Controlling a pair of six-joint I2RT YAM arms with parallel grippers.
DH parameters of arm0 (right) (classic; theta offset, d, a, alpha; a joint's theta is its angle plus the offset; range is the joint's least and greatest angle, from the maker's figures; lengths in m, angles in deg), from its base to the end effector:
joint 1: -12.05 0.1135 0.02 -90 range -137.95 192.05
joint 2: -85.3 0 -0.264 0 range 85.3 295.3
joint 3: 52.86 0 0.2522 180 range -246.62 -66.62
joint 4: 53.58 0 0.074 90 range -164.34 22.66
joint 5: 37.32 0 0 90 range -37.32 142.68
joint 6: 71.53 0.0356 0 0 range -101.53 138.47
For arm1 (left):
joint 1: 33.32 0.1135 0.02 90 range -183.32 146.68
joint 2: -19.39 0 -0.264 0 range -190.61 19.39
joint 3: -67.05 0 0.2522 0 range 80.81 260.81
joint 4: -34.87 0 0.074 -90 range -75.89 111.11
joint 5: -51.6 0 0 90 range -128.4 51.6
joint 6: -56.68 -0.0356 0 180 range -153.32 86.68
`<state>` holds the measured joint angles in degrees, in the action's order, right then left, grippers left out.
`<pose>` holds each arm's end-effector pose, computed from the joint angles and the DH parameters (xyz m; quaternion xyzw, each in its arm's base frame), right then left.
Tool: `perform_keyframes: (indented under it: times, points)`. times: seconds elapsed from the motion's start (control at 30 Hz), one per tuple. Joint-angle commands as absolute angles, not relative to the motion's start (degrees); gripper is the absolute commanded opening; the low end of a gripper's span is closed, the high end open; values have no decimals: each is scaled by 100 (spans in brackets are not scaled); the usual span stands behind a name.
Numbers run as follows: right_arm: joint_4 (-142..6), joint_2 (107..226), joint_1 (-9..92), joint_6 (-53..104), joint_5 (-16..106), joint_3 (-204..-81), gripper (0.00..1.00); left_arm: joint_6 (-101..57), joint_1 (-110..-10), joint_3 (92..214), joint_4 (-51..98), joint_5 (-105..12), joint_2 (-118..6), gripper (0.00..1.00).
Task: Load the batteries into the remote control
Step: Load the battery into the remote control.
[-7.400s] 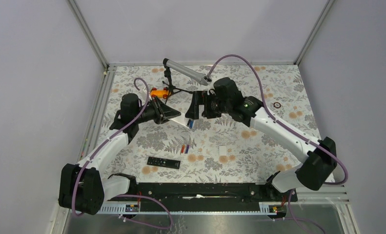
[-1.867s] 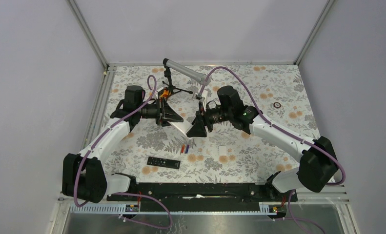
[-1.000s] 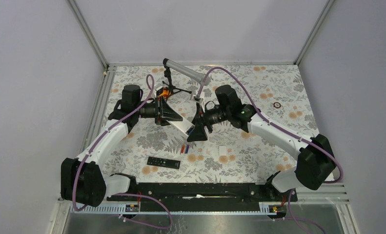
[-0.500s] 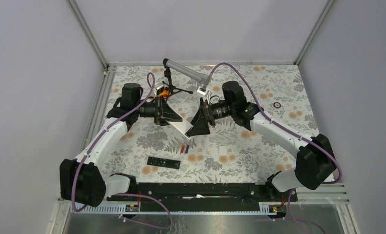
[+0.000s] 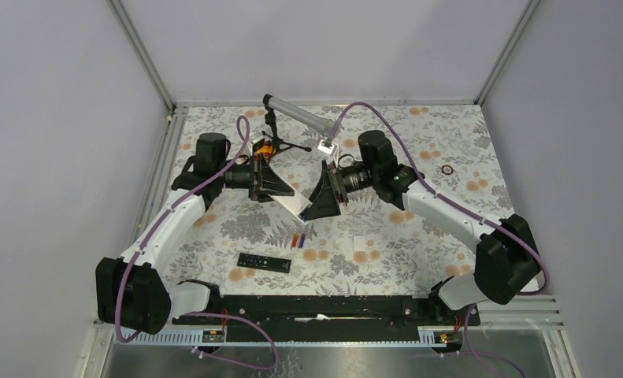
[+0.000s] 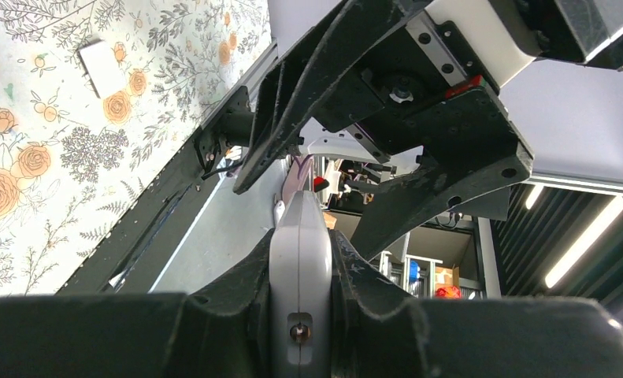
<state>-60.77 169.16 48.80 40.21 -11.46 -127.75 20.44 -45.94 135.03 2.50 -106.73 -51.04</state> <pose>0.2427 0.2212 0.3117 -0.4047 0.6300 0.6191 0.2368 0.2417 -0.0880 0.3017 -0.0141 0.7780 -0.6263 0.0482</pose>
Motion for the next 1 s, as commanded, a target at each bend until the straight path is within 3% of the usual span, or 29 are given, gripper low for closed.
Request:
perform_keyframes:
  times: [0.0, 0.33, 0.6, 0.83, 0.97]
  points:
    - [-6426, 17093, 4955, 3839, -1130, -13134, 92, 1906, -4589, 13820, 389, -10645, -4931, 0]
    - [-6275, 17300, 4967, 4350, -1042, -13253, 80, 1801, -4589, 13869, 392, -10564, -4881, 0]
    - [-6295, 17286, 4977, 4330, -1097, -13225, 84, 1814, -4589, 13906, 401, -10529, -4846, 0]
    - [-6367, 17269, 4978, 4120, -1159, -13080, 65, 1968, -4589, 13930, 398, -10539, -4828, 0]
    - [-6369, 17258, 4980, 4044, -1153, -13017, 49, 2020, -4589, 13933, 393, -10593, -4829, 0]
